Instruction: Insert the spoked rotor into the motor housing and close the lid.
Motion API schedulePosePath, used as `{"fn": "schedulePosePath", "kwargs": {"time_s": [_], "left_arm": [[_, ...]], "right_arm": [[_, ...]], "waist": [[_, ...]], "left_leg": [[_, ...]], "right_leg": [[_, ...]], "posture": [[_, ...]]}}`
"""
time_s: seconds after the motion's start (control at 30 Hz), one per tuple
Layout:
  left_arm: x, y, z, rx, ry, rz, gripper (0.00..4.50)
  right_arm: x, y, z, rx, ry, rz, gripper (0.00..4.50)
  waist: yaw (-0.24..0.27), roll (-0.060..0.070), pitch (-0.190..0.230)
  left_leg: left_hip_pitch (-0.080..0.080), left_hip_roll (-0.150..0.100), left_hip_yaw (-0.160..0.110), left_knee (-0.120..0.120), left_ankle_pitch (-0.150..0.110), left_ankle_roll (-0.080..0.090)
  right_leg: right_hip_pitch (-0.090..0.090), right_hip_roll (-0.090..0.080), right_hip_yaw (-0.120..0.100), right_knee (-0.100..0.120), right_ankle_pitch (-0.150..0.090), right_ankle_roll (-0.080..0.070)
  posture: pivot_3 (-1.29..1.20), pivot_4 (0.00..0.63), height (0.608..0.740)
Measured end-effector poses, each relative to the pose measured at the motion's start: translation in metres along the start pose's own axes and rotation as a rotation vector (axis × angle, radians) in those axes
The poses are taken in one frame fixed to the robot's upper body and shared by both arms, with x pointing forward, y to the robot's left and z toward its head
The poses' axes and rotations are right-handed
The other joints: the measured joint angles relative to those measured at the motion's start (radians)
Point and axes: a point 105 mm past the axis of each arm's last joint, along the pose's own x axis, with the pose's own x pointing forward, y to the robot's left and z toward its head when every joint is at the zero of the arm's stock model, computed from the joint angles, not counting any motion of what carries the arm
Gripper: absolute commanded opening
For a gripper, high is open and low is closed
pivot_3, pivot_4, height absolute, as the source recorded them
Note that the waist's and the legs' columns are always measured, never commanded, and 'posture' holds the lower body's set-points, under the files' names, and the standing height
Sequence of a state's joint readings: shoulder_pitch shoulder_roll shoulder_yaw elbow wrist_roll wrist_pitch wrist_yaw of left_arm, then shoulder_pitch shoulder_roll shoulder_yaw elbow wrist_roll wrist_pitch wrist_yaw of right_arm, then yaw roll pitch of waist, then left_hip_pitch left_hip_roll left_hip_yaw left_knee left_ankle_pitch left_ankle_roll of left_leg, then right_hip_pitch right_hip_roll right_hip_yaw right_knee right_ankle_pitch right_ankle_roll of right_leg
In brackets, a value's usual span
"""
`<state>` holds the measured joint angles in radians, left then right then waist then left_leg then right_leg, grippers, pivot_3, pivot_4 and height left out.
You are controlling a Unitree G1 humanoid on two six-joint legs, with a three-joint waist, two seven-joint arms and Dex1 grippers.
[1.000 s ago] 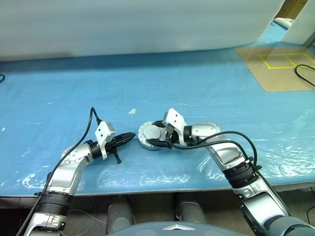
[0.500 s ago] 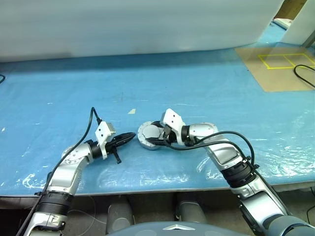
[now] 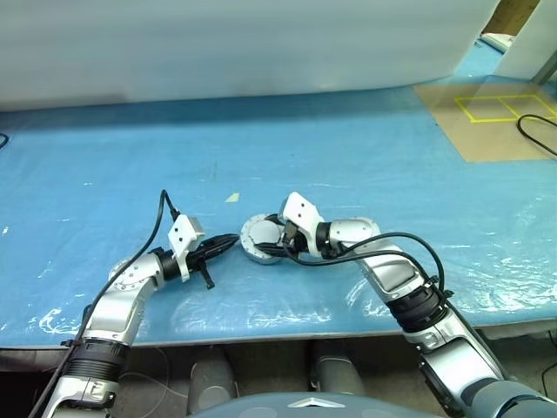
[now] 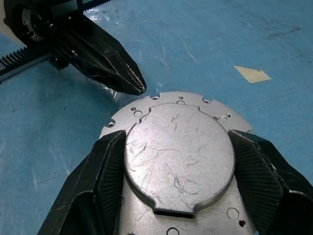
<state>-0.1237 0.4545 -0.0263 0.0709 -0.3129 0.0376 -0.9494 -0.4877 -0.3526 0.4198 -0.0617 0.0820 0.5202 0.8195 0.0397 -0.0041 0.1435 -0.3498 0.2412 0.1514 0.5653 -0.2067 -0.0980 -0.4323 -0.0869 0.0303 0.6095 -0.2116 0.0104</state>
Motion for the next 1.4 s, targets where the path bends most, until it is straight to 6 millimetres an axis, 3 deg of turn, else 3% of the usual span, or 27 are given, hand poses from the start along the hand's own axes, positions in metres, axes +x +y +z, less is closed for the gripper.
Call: {"fn": "schedulePosePath", "kwargs": {"time_s": [0.23,0.67,0.87,1.03,1.4], "left_arm": [[-0.007,0.010,0.001,0.016,-0.001,0.050,0.00],[-0.005,0.010,0.003,0.020,-0.015,0.058,0.00],[0.007,0.009,0.014,0.033,-0.057,0.030,0.00],[0.029,0.000,0.029,0.050,-0.102,-0.051,0.00],[0.038,-0.006,0.013,0.095,0.036,-0.127,0.00]], "right_arm": [[0.000,0.001,-0.001,-0.089,0.017,0.004,2.96],[-0.007,0.002,-0.006,-0.120,0.056,0.031,2.96],[-0.009,0.002,-0.007,-0.112,0.067,0.028,2.96],[-0.009,0.001,-0.008,-0.103,0.072,0.025,2.96],[-0.009,0.000,-0.008,-0.092,0.066,0.008,2.96]], "waist": [[0.003,0.000,0.000],[0.013,-0.001,-0.001],[0.023,-0.002,-0.002],[0.028,-0.003,-0.002],[0.029,-0.002,-0.004]], "left_leg": [[0.001,0.000,0.000,0.000,0.000,0.000],[0.001,-0.001,0.000,0.000,0.000,0.000],[0.001,-0.001,0.000,0.000,0.000,0.000],[0.001,-0.001,0.000,0.000,0.000,0.000],[0.004,-0.001,0.000,-0.001,0.000,0.000]], "right_leg": [[0.002,0.000,0.000,0.000,0.000,0.000],[0.003,-0.002,-0.001,-0.003,0.000,0.000],[0.003,-0.002,-0.001,-0.003,0.000,0.000],[0.003,-0.002,-0.001,-0.002,0.000,0.000],[0.006,-0.002,-0.001,-0.003,0.000,0.000]], "posture": [[0.00,0.150,0.740],[0.00,0.150,0.740],[0.00,0.150,0.740],[0.00,0.150,0.740],[0.00,0.150,0.740]]}}
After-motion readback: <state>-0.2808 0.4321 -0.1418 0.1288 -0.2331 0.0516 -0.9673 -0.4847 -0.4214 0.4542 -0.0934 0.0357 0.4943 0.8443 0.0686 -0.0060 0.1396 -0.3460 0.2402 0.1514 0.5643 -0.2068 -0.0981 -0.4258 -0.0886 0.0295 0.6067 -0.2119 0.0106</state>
